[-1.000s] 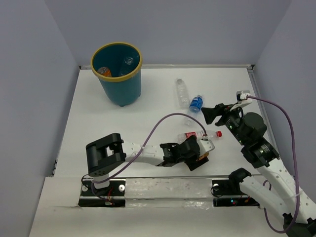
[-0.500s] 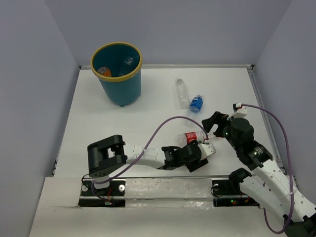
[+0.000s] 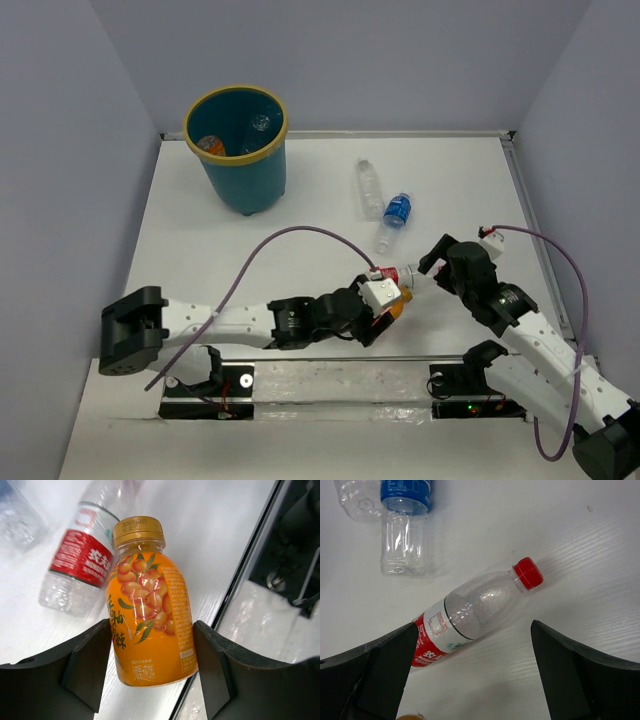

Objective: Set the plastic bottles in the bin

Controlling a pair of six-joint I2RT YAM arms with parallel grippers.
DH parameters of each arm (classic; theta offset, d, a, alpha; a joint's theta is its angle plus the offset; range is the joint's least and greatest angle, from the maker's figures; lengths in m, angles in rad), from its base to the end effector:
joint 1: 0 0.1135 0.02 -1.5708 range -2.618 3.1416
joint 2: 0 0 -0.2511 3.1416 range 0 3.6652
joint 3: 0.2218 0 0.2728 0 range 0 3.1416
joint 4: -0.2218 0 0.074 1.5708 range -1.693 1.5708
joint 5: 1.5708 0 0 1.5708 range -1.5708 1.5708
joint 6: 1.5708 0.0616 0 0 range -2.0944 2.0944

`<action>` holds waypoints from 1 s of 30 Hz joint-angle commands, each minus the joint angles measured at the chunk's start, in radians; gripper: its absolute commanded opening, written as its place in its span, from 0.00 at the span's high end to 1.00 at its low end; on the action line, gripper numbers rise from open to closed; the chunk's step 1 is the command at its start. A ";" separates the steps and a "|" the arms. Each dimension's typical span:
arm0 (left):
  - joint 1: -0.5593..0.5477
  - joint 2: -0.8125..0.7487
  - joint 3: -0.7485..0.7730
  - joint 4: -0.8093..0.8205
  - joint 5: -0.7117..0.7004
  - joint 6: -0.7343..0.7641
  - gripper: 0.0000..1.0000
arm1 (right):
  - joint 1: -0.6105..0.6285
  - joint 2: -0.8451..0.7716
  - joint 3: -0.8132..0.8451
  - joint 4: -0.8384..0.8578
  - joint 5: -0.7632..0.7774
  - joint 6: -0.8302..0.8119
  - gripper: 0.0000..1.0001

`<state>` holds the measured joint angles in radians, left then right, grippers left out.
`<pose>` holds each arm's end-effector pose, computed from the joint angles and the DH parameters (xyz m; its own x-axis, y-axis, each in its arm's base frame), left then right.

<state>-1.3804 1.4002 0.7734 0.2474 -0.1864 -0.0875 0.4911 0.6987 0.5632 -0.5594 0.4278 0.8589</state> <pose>0.0780 -0.3445 0.2036 -0.1513 0.3313 -0.9313 0.9227 0.3854 -0.0128 0.1879 0.0715 0.2153 -0.4810 0.5240 -0.7029 0.3308 0.8509 0.4080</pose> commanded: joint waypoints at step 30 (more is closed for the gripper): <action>0.631 -0.149 0.567 0.073 -0.045 -0.221 0.74 | -0.005 0.420 -0.138 0.424 -0.093 0.183 0.27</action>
<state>-0.8520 1.2167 1.1828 0.2985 -0.2180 -0.2764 0.4904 1.1561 0.4515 -0.1780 0.3573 1.0439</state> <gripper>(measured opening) 0.712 0.781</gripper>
